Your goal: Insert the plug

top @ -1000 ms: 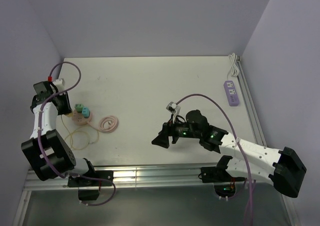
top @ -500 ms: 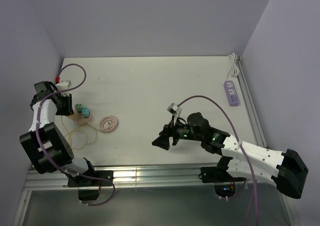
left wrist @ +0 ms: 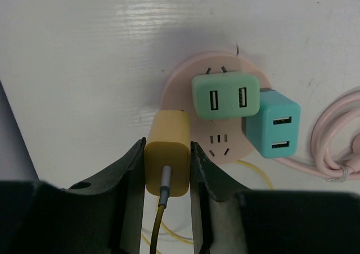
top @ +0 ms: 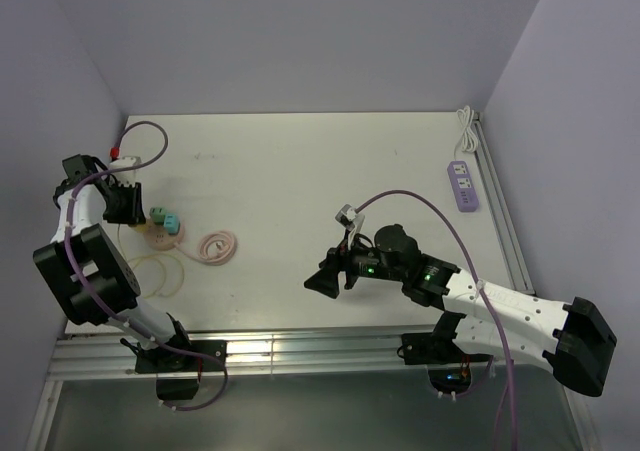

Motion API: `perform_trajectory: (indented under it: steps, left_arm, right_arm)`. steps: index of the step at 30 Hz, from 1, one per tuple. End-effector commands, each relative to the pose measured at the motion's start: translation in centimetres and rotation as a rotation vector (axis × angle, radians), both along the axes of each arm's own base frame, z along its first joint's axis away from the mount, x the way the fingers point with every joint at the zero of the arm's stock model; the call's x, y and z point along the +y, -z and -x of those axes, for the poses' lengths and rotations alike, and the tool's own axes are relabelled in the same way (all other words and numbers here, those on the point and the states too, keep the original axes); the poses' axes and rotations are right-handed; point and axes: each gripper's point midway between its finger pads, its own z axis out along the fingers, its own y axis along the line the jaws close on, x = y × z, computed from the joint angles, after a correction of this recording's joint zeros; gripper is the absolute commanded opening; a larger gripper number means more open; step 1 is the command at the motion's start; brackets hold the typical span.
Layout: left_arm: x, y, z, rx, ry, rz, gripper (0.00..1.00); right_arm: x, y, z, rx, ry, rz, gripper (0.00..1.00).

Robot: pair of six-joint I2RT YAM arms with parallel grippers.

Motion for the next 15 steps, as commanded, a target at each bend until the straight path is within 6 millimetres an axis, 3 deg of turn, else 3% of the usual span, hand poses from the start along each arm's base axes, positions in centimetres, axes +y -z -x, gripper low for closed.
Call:
perform_trajectory:
  steps: [1,15]
  left_arm:
    - [-0.7,-0.5,-0.6,-0.037,0.058,0.025,0.00]
    - [-0.7,0.9,-0.7,0.000,0.058,0.050,0.00]
  right_arm:
    - [0.2,-0.4,-0.2,-0.027,0.000,-0.007,0.86]
    - [0.4,-0.1,-0.3,-0.021,0.000,0.003,0.86]
